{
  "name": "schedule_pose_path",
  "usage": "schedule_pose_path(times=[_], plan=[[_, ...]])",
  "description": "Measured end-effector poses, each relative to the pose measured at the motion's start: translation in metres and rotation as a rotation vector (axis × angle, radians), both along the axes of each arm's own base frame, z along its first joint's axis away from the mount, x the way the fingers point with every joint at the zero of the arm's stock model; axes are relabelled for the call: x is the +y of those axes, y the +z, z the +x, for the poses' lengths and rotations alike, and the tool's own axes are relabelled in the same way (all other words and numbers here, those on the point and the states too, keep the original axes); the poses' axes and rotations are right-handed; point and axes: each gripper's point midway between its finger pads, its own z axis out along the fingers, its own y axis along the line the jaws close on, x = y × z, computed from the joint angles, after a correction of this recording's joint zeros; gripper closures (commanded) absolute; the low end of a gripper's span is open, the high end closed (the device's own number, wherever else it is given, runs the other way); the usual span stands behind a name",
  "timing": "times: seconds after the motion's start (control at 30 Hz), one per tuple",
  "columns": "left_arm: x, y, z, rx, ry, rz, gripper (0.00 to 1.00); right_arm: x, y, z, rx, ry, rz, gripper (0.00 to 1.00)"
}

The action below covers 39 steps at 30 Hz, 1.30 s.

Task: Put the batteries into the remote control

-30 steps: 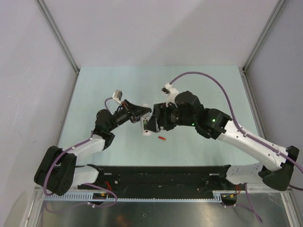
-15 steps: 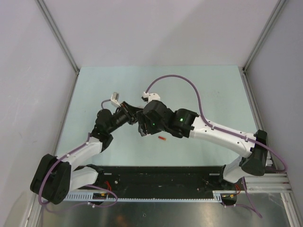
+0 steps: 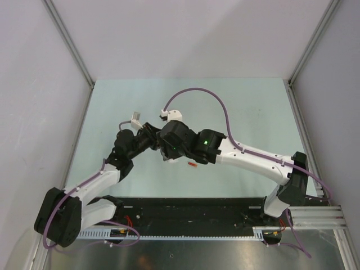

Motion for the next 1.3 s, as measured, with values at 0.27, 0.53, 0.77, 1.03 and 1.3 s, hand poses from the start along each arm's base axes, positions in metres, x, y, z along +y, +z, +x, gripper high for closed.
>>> schedule_pose_path(times=[0.27, 0.53, 0.77, 1.03, 1.3], plan=[[0.003, 0.002, 0.001, -0.003, 0.020, 0.025, 1.00, 0.003, -0.016, 0.001, 0.015, 0.004, -0.040, 0.52], [0.004, 0.001, -0.001, 0.004, 0.021, 0.031, 1.00, 0.005, -0.024, 0.001, 0.026, 0.009, -0.056, 0.65], [0.005, -0.003, -0.001, 0.018, 0.029, 0.039, 1.00, 0.003, -0.025, 0.001, 0.029, 0.005, -0.063, 0.76], [0.006, -0.003, -0.001, 0.020, 0.034, 0.042, 1.00, 0.005, -0.025, 0.000, 0.034, 0.006, -0.058, 0.42], [0.005, -0.004, -0.002, 0.022, 0.031, 0.043, 1.00, 0.008, -0.019, -0.002, 0.029, 0.011, -0.040, 0.32]])
